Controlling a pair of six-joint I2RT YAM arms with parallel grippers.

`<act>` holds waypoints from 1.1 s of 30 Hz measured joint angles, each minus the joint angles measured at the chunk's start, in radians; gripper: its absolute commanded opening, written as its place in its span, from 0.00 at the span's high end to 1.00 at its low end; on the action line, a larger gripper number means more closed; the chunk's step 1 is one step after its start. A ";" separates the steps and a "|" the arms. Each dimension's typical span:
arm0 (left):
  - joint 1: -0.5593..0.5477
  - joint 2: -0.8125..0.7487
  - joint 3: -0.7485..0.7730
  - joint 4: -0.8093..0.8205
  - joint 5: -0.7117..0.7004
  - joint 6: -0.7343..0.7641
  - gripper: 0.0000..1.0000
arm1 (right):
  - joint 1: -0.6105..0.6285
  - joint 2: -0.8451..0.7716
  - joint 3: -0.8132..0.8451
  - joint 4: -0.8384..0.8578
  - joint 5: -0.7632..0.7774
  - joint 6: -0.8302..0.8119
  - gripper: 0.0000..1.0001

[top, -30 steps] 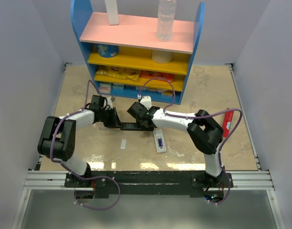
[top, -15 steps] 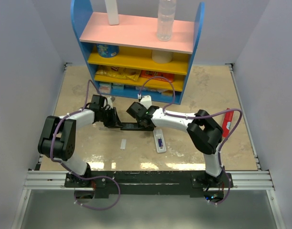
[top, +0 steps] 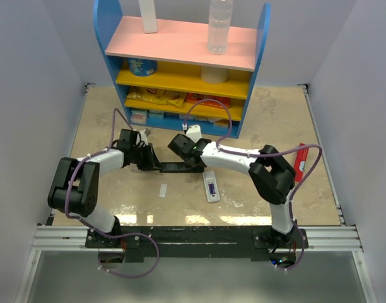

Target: Unload the batteries from the remote control

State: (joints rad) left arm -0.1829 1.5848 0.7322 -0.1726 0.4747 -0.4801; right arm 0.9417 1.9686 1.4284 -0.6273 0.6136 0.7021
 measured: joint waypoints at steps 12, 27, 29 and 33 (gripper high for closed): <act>-0.061 -0.087 -0.127 0.069 0.065 -0.078 0.71 | -0.024 -0.199 -0.119 0.174 -0.085 -0.126 0.44; -0.081 -0.236 -0.123 0.134 0.074 -0.112 0.85 | -0.145 -0.321 -0.387 0.506 -0.351 -0.408 0.48; -0.081 -0.206 -0.124 0.158 0.077 -0.114 0.89 | -0.143 -0.317 -0.382 0.518 -0.376 -0.441 0.48; -0.081 -0.151 -0.124 0.176 0.076 -0.114 0.92 | -0.141 -0.288 -0.364 0.527 -0.405 -0.483 0.47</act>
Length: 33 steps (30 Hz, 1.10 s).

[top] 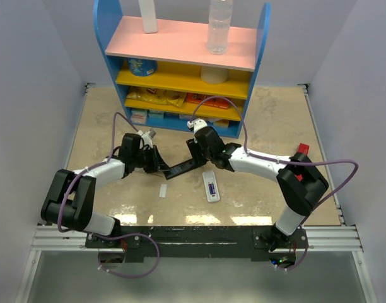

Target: Unload the batteries from the remote control

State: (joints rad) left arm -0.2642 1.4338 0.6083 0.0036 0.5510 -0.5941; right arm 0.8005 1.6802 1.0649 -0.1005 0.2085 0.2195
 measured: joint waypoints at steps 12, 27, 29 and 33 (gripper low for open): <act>0.000 0.062 0.000 -0.038 -0.036 0.006 0.92 | 0.004 0.070 0.013 0.004 -0.026 -0.031 0.37; -0.007 0.091 0.029 -0.045 -0.037 0.010 0.92 | 0.031 0.133 0.048 0.006 -0.016 -0.044 0.38; -0.008 0.092 0.029 -0.045 -0.038 0.010 0.92 | 0.034 0.133 0.048 0.002 -0.016 -0.045 0.38; -0.009 0.092 0.030 -0.045 -0.038 0.010 0.92 | 0.042 0.139 0.058 0.001 -0.001 -0.045 0.39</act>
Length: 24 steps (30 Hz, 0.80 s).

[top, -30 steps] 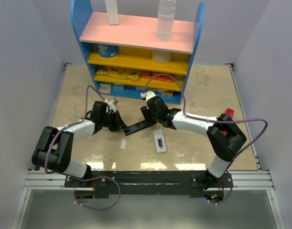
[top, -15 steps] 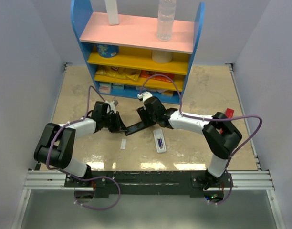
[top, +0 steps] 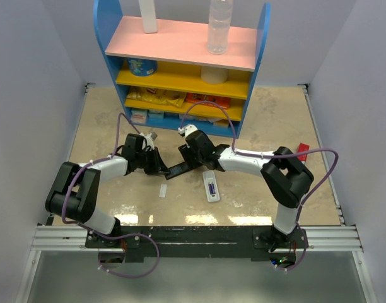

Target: Unload the batteries from the remote control

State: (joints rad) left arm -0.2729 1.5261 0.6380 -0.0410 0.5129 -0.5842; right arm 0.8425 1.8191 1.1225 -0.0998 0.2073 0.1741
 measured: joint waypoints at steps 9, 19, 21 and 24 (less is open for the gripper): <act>-0.003 0.000 0.000 0.001 -0.001 0.000 0.92 | 0.013 0.040 0.025 0.002 0.068 -0.010 0.44; -0.003 0.000 0.000 0.001 -0.002 0.000 0.92 | 0.035 0.046 0.036 -0.014 0.094 -0.011 0.43; -0.003 0.000 0.000 0.001 -0.002 0.000 0.92 | 0.037 0.046 0.036 -0.016 0.095 -0.011 0.43; -0.003 0.000 0.000 0.001 -0.002 0.000 0.92 | 0.039 0.046 0.037 -0.018 0.096 -0.011 0.47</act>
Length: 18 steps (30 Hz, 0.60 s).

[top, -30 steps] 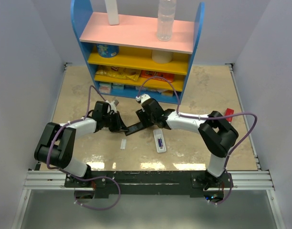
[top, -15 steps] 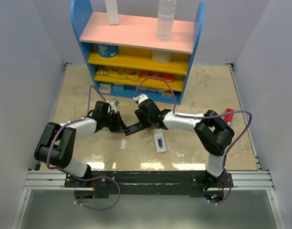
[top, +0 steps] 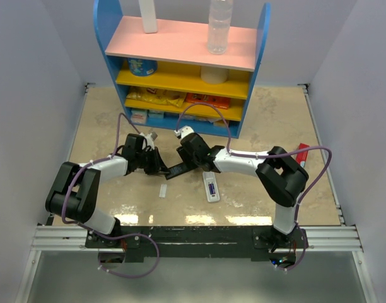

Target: Unload the batteries from the remote control

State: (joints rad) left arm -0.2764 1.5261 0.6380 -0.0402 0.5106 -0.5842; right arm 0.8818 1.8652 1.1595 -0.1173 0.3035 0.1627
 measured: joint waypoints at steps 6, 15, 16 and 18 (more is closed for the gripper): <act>0.000 0.000 0.000 0.000 0.000 0.000 0.92 | 0.000 0.000 0.007 -0.024 0.023 -0.002 0.51; 0.000 0.000 0.000 0.000 -0.001 0.000 0.92 | 0.009 0.000 0.009 -0.036 0.036 -0.007 0.49; 0.000 0.000 0.000 0.000 -0.001 0.000 0.92 | 0.011 0.000 0.010 -0.039 0.040 -0.007 0.49; 0.000 0.000 0.000 0.000 -0.001 0.000 0.92 | 0.019 0.005 0.019 -0.051 0.055 -0.007 0.50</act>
State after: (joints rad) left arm -0.2764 1.5261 0.6380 -0.0402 0.5095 -0.5846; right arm 0.9012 1.8706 1.1790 -0.1680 0.3584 0.1558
